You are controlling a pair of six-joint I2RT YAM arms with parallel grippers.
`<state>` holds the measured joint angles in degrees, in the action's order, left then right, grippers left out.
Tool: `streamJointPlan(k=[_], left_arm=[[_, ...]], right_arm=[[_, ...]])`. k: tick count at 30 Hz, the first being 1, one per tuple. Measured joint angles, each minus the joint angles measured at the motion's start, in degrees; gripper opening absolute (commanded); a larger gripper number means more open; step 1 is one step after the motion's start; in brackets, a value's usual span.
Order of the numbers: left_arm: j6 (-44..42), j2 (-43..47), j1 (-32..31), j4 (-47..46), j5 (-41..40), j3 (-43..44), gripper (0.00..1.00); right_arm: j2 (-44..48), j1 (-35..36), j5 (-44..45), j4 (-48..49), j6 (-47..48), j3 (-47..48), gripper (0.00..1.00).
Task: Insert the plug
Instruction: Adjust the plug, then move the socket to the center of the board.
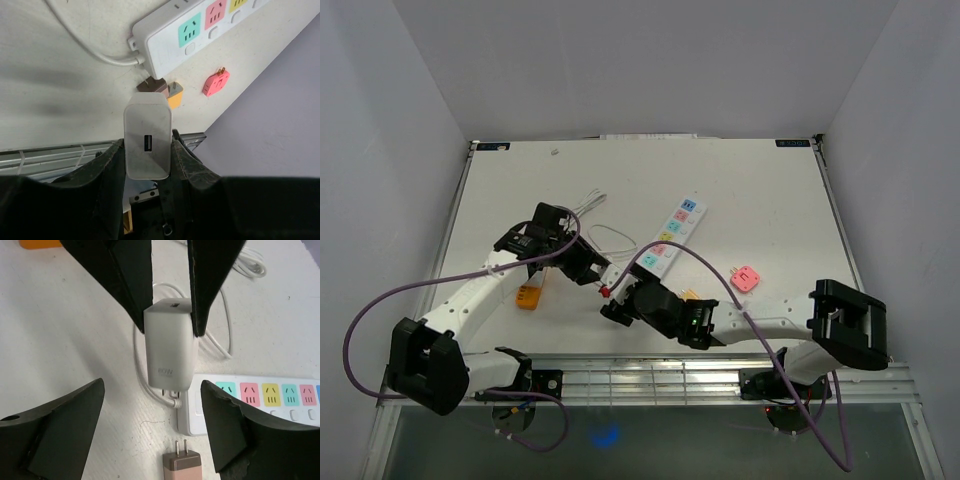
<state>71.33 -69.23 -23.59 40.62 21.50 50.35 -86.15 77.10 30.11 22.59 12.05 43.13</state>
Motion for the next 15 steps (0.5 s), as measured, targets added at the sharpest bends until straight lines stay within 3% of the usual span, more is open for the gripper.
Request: streamJointPlan(k=[10,15], left_arm=[[0.0,-3.3,0.0,1.9,-6.2,3.8,0.0],[-1.6,-7.5,0.0,1.5,-7.6,8.1,0.0]], right_arm=[[13.6,-4.3,-1.6,0.5,-2.5,-4.1,0.88],[16.6,-14.4,-3.9,-0.9,-7.5,-4.4,0.87]])
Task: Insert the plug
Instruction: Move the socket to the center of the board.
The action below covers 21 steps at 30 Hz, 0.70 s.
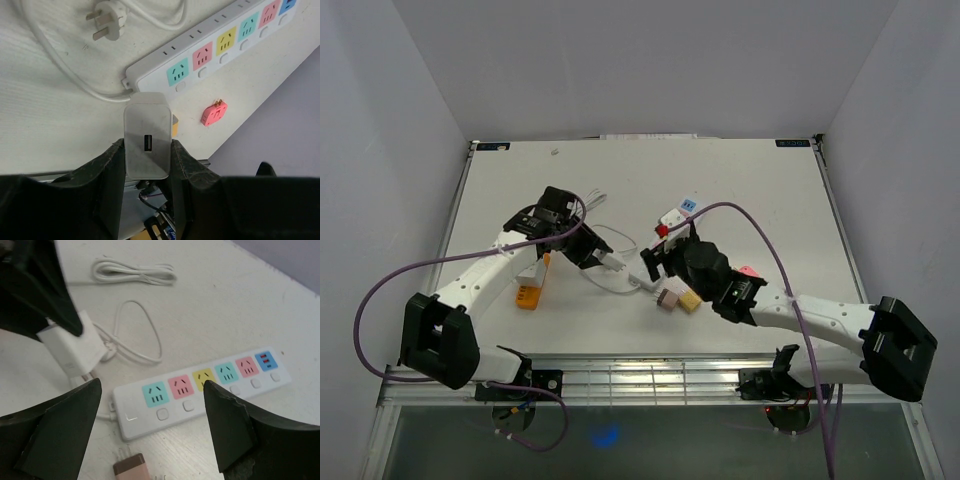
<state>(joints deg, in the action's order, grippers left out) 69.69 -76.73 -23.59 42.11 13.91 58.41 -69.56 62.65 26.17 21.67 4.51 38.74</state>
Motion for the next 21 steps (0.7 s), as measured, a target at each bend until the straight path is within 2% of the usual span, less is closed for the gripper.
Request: streamJointPlan(k=[11,16,21], left_arm=[[-3.0,-2.3,0.0,-1.8,-3.1,4.2,0.0],[-3.8,-2.9,0.0,-2.2,-4.1,5.0,0.0],[-3.6,-3.0,0.0,-2.0,-6.1,5.1,0.0]], right_arm=[[-3.0,-28.2,-16.9,-6.7,-15.2,5.6,0.84],[-10.8,-38.4,-25.7,-6.0,-22.6,10.8,0.84],[-23.4,-46.2,-36.5,-2.9,-30.0,16.4,0.83]])
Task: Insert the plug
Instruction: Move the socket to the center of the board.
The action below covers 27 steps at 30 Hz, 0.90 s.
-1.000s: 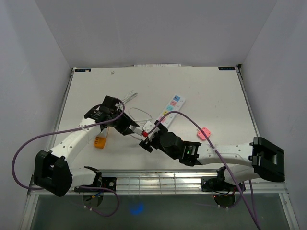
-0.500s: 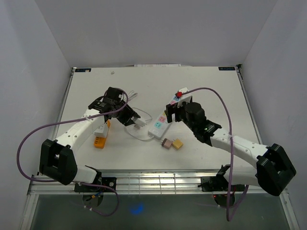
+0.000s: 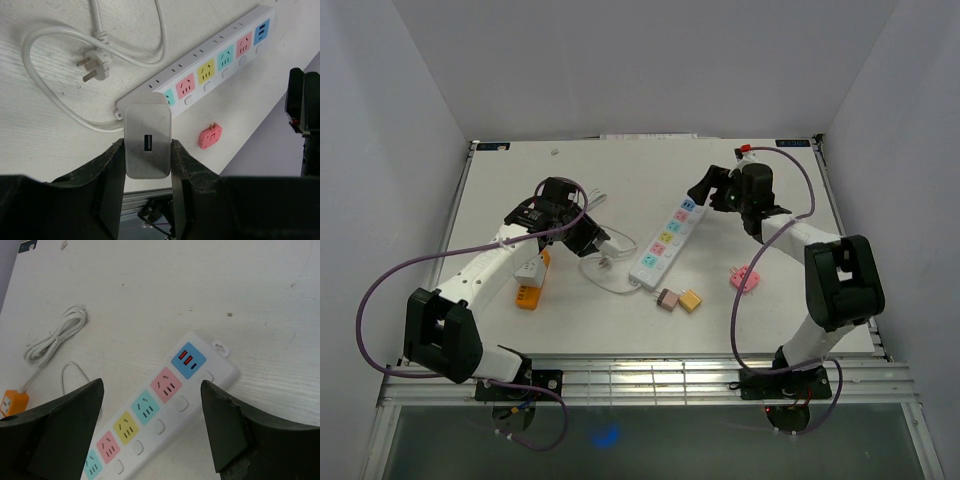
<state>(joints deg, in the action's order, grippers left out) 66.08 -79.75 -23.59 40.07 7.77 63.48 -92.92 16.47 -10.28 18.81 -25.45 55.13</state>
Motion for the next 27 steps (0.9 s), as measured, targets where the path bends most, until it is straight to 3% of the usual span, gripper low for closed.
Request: streamJointPlan(k=[6,16,27], left_arm=[[-0.1,0.0,0.0,0.0,-1.3,0.0,0.0],[-1.6,0.0,0.0,0.0,-1.4,0.0,0.0],[-2.7,1.1,0.0,0.4,-2.7,0.0,0.0]], right_arm=[[-12.9,-5.9,-8.9,4.7,-6.1,4.2,0.83],[-28.4,-7.8,-20.4,12.6,-12.4,16.5,0.83],[-34.8,-8.6,-28.6,21.2,-20.1,16.0,0.81]])
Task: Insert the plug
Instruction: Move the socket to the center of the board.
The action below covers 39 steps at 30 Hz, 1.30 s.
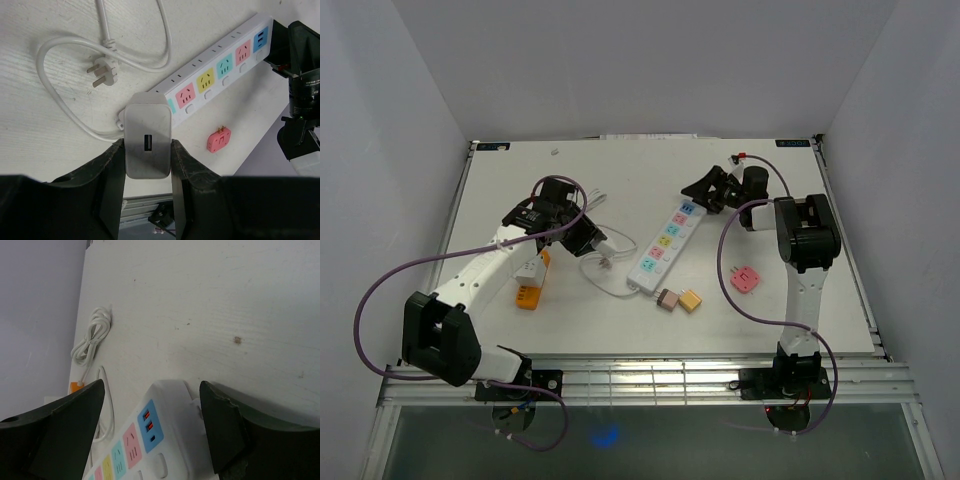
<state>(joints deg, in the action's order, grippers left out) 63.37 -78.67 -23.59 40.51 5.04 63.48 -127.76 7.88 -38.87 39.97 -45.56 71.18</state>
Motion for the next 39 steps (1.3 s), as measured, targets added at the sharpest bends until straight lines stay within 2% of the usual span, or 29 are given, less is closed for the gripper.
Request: streamJointPlan(k=[14,20,27,39], left_arm=[[-2.4,-6.5,0.0,3.1,3.1,3.4,0.0],[-3.4,-6.5,0.0,2.1,3.3,3.6,0.0],[-5.4,-6.3,0.0,0.8,2.3,4.7,0.0],[-7.3,-7.2,0.0,1.3,-2.8,7.9,0.0]], right_arm=[[8.2,4.2,-1.7,8.1,-4.2,-17.0,0.8],[11.0,7.0,-1.9,8.3,-4.2,-19.0,0.8],[14.8,6.8,-1.8,8.0,-3.5,-21.5,0.81],[27.7,6.4,2.6,3.7,2.6,-23.8,0.89]])
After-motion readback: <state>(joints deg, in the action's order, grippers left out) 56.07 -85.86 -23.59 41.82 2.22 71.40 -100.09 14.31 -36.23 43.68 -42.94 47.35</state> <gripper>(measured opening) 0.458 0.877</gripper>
